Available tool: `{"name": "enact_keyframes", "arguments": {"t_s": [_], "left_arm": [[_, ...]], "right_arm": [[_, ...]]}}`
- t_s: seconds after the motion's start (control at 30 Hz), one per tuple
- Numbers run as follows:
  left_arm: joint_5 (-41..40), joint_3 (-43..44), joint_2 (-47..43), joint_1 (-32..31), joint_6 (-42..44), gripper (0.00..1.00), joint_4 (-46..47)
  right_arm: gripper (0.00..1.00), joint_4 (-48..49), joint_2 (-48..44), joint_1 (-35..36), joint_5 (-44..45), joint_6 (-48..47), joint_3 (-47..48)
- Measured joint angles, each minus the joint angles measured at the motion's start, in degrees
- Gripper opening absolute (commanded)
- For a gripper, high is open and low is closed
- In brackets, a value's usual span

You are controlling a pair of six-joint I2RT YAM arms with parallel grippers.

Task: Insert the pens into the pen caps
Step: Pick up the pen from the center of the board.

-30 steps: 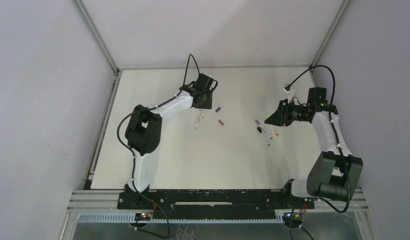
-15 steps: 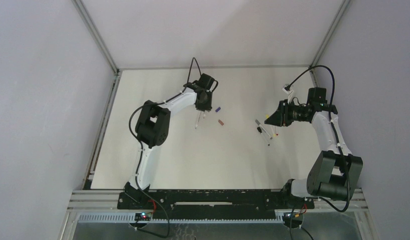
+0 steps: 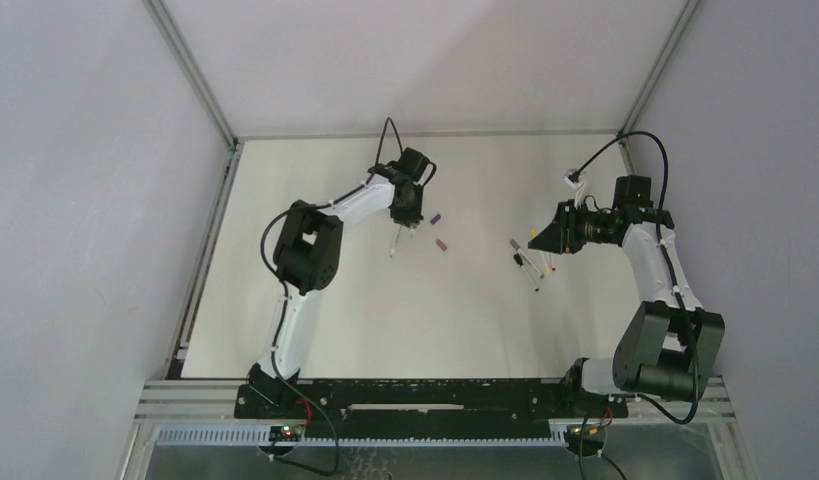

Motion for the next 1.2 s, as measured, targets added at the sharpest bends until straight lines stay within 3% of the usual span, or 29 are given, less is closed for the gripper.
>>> {"name": "enact_keyframes", "arguments": {"t_s": [0.27, 0.57, 0.77, 0.97, 1.07, 1.2], "left_arm": [[0.63, 0.00, 0.00, 0.00, 0.04, 0.01, -0.26], [-0.07, -3.21, -3.69, 0.00, 0.09, 0.00, 0.48], [3.13, -16.26, -19.23, -0.04, 0.11, 0.00, 8.33], [12.68, -35.26, -40.81, -2.19, -0.61, 0.00, 25.20], [16.26, -42.82, -49.53, -5.51, -2.03, 0.00, 34.62], [17.55, -46.99, -56.46, -13.11, -2.89, 0.00, 43.74]], "right_arm": [[0.33, 0.00, 0.00, 0.00, -0.26, -0.02, 0.00], [0.34, -2.03, -1.42, 0.00, -1.18, -1.29, 0.04], [0.36, -6.84, -2.54, 0.00, -3.17, -4.09, 3.39], [0.56, -17.81, -5.14, 0.81, -6.80, -15.85, 13.00], [0.65, -22.18, -7.30, 1.68, -8.96, -22.05, 17.88], [0.64, -22.95, -10.73, 4.24, -13.94, -22.47, 21.07]]}}
